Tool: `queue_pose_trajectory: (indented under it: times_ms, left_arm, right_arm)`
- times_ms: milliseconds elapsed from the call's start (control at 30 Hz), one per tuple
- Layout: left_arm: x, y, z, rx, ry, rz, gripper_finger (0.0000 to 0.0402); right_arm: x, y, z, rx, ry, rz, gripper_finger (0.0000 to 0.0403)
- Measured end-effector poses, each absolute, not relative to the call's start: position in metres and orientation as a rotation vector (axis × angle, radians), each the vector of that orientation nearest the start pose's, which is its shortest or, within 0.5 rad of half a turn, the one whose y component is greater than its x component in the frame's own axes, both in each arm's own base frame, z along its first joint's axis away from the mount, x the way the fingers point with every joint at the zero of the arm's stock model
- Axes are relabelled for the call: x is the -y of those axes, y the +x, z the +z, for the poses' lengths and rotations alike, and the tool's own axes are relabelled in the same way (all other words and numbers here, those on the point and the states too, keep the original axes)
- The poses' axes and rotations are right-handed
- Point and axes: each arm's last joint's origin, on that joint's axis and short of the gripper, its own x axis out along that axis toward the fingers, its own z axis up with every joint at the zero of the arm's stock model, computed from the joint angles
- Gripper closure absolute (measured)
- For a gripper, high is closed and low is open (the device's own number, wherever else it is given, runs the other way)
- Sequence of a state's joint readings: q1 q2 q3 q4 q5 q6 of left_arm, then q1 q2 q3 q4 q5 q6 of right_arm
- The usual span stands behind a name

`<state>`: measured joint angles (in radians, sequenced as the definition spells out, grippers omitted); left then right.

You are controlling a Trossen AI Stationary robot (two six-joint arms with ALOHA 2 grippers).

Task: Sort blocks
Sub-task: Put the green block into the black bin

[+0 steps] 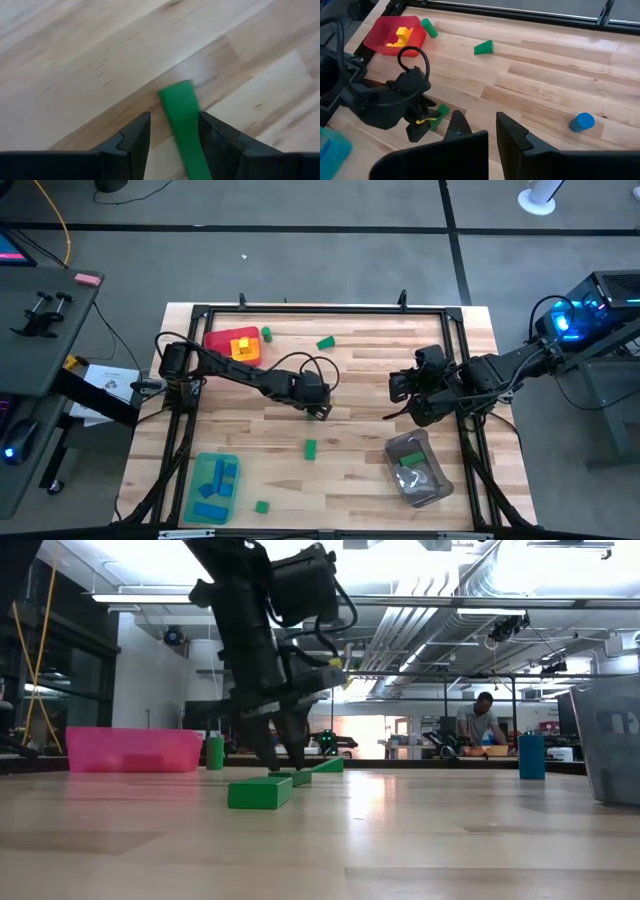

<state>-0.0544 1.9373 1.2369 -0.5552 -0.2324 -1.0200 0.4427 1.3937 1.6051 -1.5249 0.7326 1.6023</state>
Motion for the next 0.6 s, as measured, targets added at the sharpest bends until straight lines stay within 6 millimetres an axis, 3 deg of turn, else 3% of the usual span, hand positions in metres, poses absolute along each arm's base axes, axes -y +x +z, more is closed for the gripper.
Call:
queue_pose_trajectory:
  times_ms: [600]
  left_arm:
    - [0.0198,0.3762,0.1459,-0.974,-0.762,0.69,0.0253]
  right_arm:
    - [-0.0781,0.2099,0.3871,-0.591,0.691,-0.953,0.0403]
